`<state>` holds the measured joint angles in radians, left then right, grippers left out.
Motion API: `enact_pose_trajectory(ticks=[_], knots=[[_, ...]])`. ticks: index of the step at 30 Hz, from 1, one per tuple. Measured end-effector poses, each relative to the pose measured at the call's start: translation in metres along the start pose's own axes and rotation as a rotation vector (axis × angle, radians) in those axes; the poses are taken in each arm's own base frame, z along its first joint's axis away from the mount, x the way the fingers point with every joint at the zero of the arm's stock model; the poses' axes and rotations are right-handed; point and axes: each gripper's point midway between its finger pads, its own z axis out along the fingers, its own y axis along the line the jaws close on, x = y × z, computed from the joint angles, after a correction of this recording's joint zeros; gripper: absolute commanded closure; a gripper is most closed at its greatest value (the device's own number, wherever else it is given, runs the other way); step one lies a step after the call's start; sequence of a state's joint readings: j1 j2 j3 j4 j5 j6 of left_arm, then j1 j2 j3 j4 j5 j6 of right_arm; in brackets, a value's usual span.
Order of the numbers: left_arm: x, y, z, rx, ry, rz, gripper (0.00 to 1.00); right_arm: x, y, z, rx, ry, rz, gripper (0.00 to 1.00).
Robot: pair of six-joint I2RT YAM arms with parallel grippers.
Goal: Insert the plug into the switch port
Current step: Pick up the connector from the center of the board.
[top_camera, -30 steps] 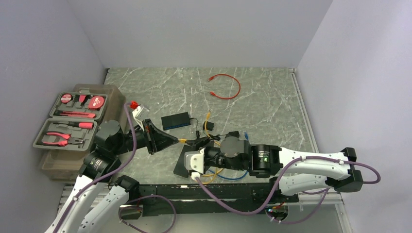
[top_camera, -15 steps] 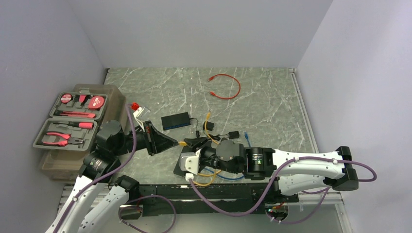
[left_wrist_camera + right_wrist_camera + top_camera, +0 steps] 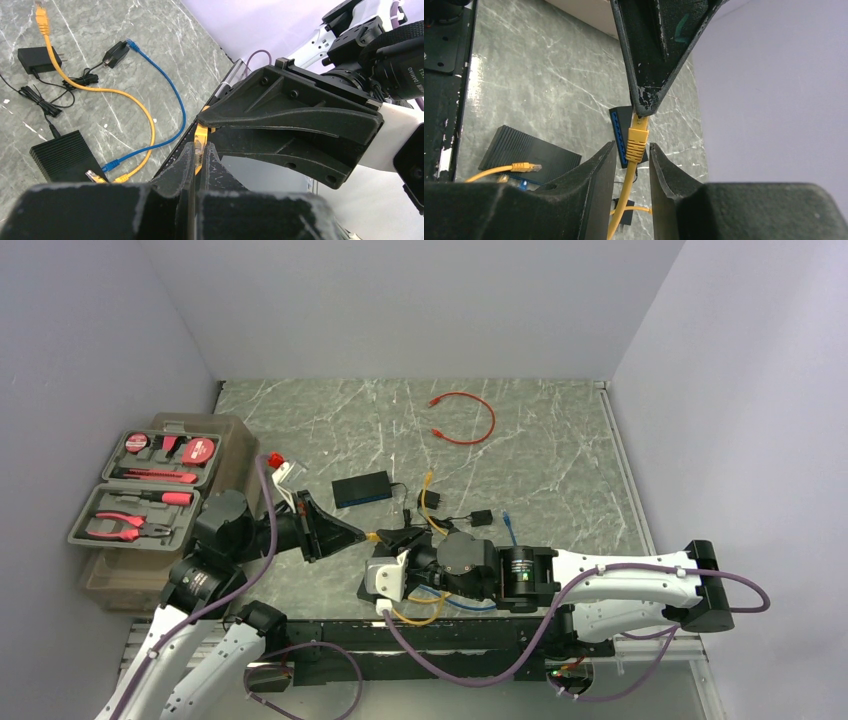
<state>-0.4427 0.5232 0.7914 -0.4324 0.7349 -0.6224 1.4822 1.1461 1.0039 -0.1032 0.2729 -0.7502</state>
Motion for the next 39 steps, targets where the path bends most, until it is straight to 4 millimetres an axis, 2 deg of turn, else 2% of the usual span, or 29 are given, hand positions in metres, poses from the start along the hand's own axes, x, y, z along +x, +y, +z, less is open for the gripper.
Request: enact_pose_trajectory(ticks=[12,22,26,34,38,39], knots=[[-0.0005,-0.0018,-0.0010,0.004,-0.005,-0.002,1.00,-0.0031,-0.0038,0.0006,0.019,-0.011,0.004,0.78],[-0.0007,-0.0036,-0.0022,0.007,-0.009,-0.007,1.00,-0.0035,-0.0026,0.0006,0.018,-0.013,0.005,0.71],[-0.0008,-0.0051,-0.0032,0.010,-0.013,-0.007,1.00,0.0002,-0.0003,0.0010,0.017,-0.003,0.003,0.72],[-0.0007,-0.0054,-0.0036,0.010,-0.013,-0.007,1.00,0.0005,-0.0018,0.0012,0.028,-0.002,0.003,0.82],[-0.0008,-0.0056,-0.0036,0.010,-0.014,-0.010,1.00,0.0007,-0.0036,0.0010,0.038,0.000,0.004,0.99],[-0.0008,-0.0056,-0.0036,0.010,-0.014,-0.011,1.00,0.0005,-0.0039,0.0011,0.039,0.000,0.004,1.00]])
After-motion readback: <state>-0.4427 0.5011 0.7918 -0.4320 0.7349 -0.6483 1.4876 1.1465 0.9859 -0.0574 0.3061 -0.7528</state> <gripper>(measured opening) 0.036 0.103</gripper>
